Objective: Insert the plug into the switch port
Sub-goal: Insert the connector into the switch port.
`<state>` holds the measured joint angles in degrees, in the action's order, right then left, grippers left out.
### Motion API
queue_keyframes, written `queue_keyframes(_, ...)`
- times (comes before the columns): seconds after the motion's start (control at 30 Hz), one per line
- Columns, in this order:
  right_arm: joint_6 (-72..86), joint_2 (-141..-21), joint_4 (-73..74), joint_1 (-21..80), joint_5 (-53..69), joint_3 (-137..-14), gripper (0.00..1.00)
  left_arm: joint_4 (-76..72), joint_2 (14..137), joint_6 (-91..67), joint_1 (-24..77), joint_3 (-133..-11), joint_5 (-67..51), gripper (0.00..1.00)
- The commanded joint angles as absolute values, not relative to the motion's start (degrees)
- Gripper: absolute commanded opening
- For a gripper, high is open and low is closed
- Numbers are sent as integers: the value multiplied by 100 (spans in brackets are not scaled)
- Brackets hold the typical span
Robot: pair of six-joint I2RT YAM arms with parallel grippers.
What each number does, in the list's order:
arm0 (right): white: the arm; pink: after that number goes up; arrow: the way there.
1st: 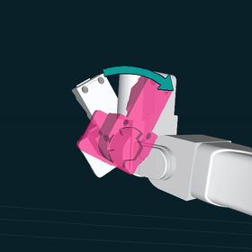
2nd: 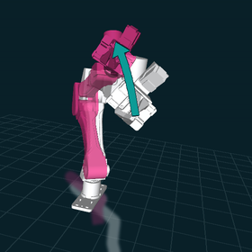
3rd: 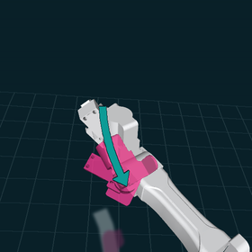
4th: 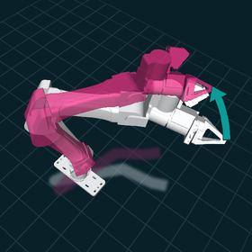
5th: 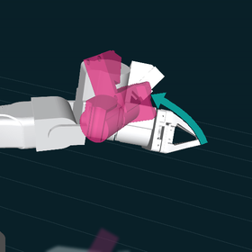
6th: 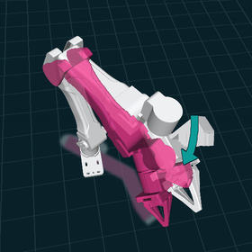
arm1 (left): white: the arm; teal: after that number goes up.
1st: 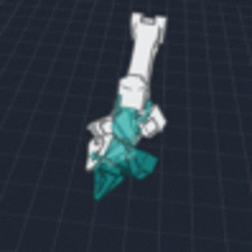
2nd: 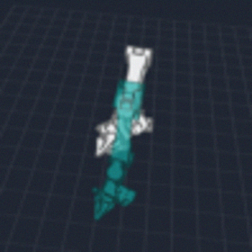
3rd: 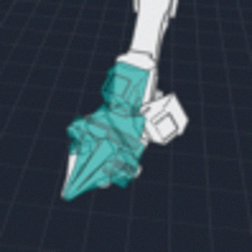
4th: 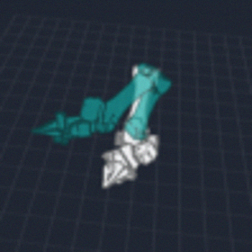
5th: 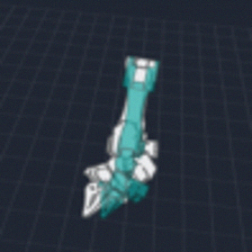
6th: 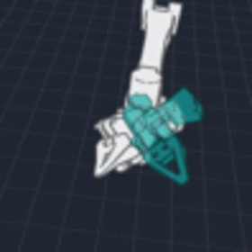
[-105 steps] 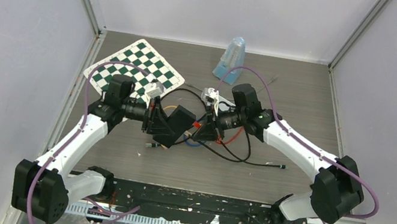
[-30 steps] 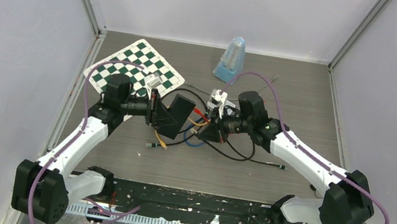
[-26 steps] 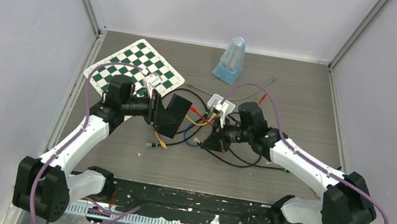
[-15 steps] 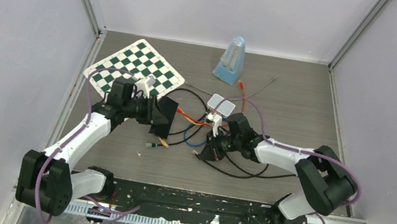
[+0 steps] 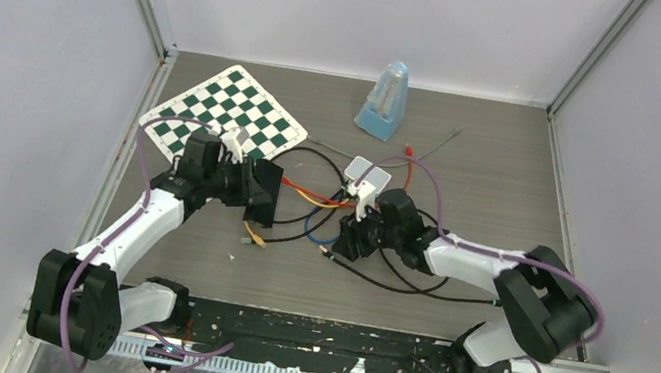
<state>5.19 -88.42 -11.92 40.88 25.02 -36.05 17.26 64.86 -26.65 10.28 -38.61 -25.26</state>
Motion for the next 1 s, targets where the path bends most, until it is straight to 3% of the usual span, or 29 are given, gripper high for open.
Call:
queue_keyframes(0.0,-504,-7565,-1243,4490,1229,-3488,54,1699,6428,-2548,926,-3994,-2126,0)
queue_keyframes(0.23,-1490,-7225,-1137,5203,498,-3368,54,1649,6444,-2526,853,-4026,-2254,0)
queue_keyframes(0.63,-783,-8482,-1666,5342,615,-3361,52,1678,6175,-2405,852,-4095,-2685,0)
queue_keyframes(0.97,-408,-8692,-1966,5443,480,-3049,47,1632,6174,-2408,848,-4163,-2818,0)
